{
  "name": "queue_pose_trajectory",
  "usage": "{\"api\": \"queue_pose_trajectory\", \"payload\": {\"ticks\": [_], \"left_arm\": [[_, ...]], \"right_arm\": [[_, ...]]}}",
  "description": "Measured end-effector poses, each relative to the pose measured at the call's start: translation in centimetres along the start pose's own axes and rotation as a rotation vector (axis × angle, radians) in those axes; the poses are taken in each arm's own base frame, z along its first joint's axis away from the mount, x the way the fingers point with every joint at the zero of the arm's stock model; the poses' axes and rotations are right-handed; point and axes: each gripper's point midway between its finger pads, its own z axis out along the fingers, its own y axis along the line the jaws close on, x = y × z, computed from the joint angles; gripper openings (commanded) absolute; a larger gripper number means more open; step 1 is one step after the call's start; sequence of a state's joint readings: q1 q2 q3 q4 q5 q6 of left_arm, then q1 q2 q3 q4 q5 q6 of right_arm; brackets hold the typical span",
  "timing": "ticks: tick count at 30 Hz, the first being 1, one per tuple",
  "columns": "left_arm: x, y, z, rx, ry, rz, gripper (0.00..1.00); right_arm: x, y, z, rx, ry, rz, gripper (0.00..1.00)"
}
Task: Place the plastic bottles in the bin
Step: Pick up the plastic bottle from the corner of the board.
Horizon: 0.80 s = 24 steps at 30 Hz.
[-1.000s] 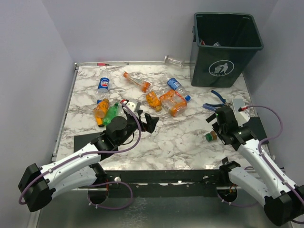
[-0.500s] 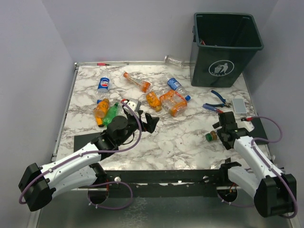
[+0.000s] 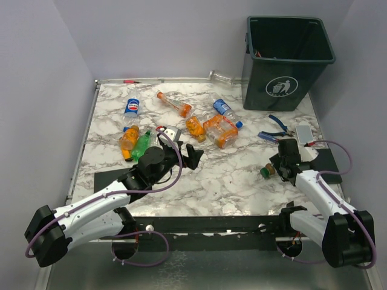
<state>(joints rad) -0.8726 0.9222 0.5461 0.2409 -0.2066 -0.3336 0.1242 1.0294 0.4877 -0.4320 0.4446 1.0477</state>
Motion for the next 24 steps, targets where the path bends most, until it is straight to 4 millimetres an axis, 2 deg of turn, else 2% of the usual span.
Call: {"api": "queue_pose_trajectory", "payload": {"ticks": [3,5,7,9,13,16,19,21,24], "left_arm": [[0.1,-0.1,0.0,0.007,0.003,0.000,0.99],[0.1,-0.2,0.0,0.011,0.004,0.000,0.99],[0.1,-0.2,0.0,0.012,0.005,0.001,0.99],[0.1,-0.2,0.0,0.014,0.005,0.001,0.99],[0.1,-0.3,0.0,0.015,0.005,0.001,0.99],[0.1,-0.3,0.0,0.015,0.005,0.001,0.99],[0.1,-0.3,0.0,0.015,0.004,0.001,0.99],[0.0,-0.3,-0.1,0.016,0.003,0.001,0.99],[0.0,-0.3,-0.1,0.016,0.001,0.001,0.99]], "right_arm": [[0.1,0.2,-0.1,-0.020,0.008,-0.043,0.52],[0.1,0.6,-0.5,-0.052,0.016,-0.088,0.62],[0.1,1.2,-0.9,-0.094,0.025,-0.117,0.78],[0.1,1.6,-1.2,-0.117,0.036,-0.147,0.85],[1.0,1.6,-0.5,-0.093,0.083,-0.183,0.85],[2.2,1.1,0.1,-0.072,0.130,-0.199,0.78],[3.2,0.9,0.5,-0.068,0.168,-0.208,0.56],[3.6,1.1,0.7,-0.074,0.188,-0.213,0.47],[3.8,1.5,0.3,-0.110,0.203,-0.233,0.42]]}}
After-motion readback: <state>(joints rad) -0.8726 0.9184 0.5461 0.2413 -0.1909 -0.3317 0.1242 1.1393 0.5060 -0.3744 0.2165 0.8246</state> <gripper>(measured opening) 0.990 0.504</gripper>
